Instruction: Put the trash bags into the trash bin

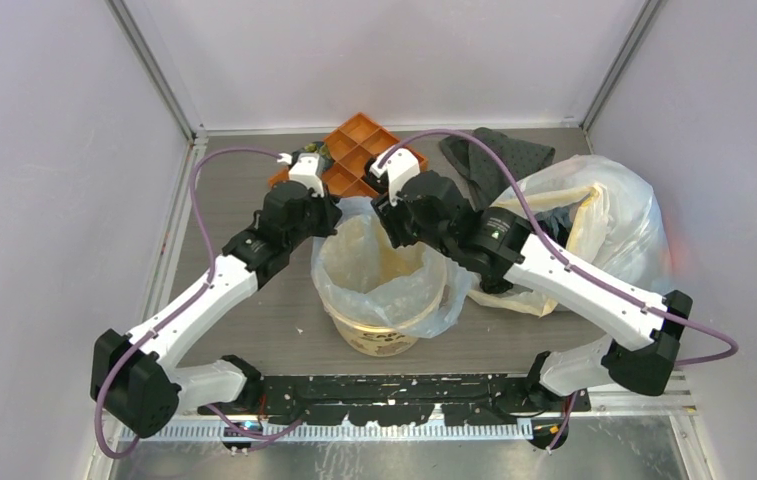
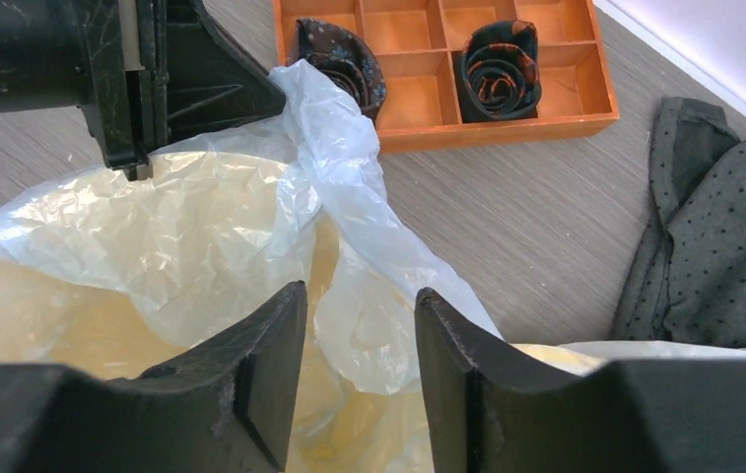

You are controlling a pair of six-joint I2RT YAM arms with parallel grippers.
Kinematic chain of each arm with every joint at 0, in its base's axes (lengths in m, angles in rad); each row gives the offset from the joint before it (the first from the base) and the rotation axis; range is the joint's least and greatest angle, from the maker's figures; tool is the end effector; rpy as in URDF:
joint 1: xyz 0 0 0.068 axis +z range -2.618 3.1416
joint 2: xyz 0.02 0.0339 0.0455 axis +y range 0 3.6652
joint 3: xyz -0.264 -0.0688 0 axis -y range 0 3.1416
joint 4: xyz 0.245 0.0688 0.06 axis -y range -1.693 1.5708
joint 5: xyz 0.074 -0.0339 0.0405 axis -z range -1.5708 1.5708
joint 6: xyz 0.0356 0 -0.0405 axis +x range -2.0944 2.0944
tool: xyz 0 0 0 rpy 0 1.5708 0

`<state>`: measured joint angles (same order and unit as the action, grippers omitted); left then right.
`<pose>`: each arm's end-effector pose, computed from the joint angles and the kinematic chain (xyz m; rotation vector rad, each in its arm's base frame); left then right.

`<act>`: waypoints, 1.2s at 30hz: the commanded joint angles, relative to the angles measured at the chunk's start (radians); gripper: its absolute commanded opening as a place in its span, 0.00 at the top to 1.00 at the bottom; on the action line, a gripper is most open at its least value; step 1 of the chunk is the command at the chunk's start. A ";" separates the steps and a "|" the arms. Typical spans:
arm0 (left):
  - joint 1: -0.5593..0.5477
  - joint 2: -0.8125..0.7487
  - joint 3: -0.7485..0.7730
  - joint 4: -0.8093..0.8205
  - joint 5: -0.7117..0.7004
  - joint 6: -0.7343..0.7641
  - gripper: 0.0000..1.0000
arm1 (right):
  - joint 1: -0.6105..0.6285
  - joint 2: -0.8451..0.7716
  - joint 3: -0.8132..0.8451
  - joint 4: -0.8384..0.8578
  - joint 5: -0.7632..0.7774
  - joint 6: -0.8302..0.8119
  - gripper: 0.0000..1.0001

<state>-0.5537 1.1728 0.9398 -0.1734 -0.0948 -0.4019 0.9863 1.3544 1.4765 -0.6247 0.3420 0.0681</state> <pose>0.2318 -0.1393 0.3154 0.0899 2.0115 -0.5244 0.1719 0.2381 0.4089 -0.7189 1.9256 0.3033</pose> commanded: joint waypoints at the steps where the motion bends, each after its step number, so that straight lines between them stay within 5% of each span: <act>1: 0.002 0.019 0.052 0.025 0.037 0.026 0.91 | 0.015 0.014 0.066 -0.021 0.045 -0.094 0.55; 17: 0.003 0.027 0.057 0.018 0.043 0.033 0.91 | 0.031 0.129 0.095 -0.030 0.109 -0.158 0.48; 31: 0.003 0.013 0.053 0.010 0.045 0.040 0.91 | 0.030 0.139 0.134 0.022 0.223 -0.152 0.96; 36: 0.003 0.006 0.048 0.009 0.055 0.038 0.91 | -0.032 0.138 0.141 0.015 0.145 -0.121 0.99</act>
<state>-0.5529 1.2003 0.9611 -0.1726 -0.0608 -0.3828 1.0027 1.5063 1.5696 -0.6426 0.5232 -0.0761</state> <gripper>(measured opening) 0.089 0.020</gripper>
